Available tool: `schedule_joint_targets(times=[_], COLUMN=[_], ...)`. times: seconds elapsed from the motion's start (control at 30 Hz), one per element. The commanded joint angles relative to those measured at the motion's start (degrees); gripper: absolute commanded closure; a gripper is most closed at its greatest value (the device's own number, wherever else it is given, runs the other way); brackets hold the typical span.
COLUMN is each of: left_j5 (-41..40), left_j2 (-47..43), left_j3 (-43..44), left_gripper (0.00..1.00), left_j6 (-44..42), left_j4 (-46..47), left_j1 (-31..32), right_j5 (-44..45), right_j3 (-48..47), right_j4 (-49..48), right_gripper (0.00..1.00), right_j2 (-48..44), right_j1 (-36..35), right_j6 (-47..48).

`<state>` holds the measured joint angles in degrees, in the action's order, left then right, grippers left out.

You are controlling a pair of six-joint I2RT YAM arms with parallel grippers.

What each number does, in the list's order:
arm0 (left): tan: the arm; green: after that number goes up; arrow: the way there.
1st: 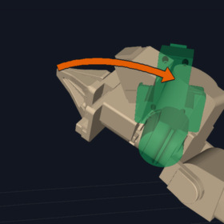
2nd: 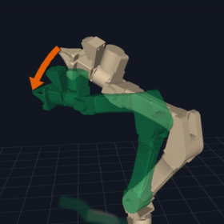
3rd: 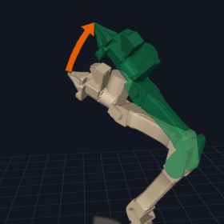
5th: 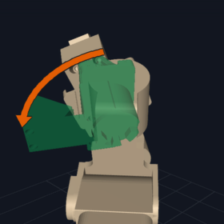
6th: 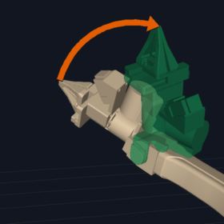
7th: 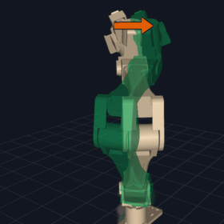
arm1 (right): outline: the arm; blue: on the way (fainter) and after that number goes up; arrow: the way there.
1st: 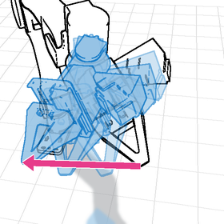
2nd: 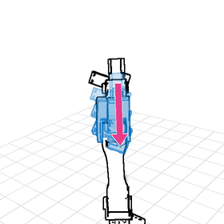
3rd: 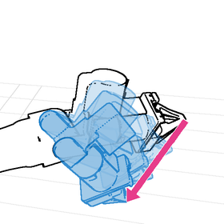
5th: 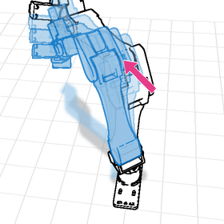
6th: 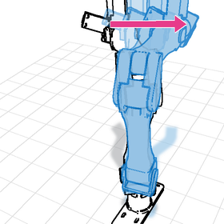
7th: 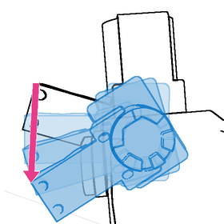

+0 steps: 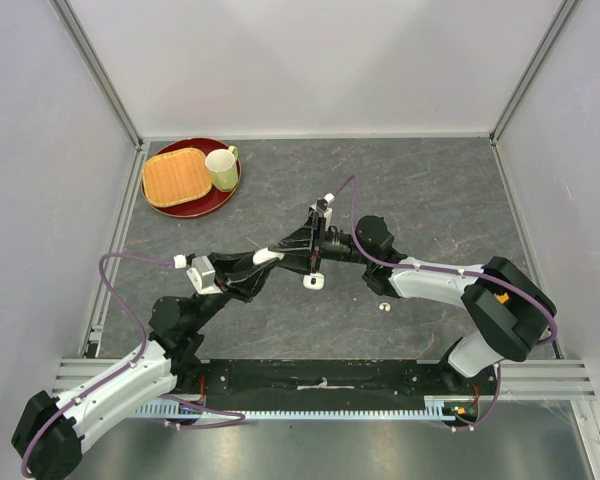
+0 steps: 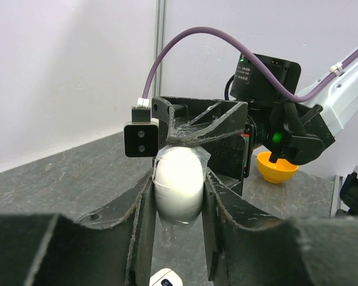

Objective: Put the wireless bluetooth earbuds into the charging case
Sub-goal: Pick up the charging case at the center of the board.

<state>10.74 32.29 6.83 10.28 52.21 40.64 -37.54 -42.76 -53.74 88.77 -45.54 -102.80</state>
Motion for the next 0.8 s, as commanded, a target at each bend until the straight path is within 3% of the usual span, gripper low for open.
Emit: schedule_joint_targets(times=[0.0,0.23,0.43,0.77], left_j5=[0.24,0.77,-0.28,-0.72], left_j2=[0.93,1.28,1.02,1.19], left_j3=[1.25,1.96,2.05,1.61], left_gripper=[0.59,0.55,0.61,0.54], left_j6=[0.79,0.26,-0.26,0.26], left_j4=[-0.26,-2.20,-1.58,1.50], left_j1=[0.05,0.05,0.05,0.05], right_j5=[-0.25,-0.52,-0.34,-0.17], right_j3=[-0.48,-0.92,-0.65,-0.13], right_j4=[-4.54,-4.89,-4.80,-4.62], right_gripper=[1.00,1.00,1.00,0.99], right_j2=[0.00,0.44,0.61,0.79], right_j1=[-0.34,-0.34,-0.34,-0.34], right_j6=[-0.99,-1.17,-1.17,-1.26])
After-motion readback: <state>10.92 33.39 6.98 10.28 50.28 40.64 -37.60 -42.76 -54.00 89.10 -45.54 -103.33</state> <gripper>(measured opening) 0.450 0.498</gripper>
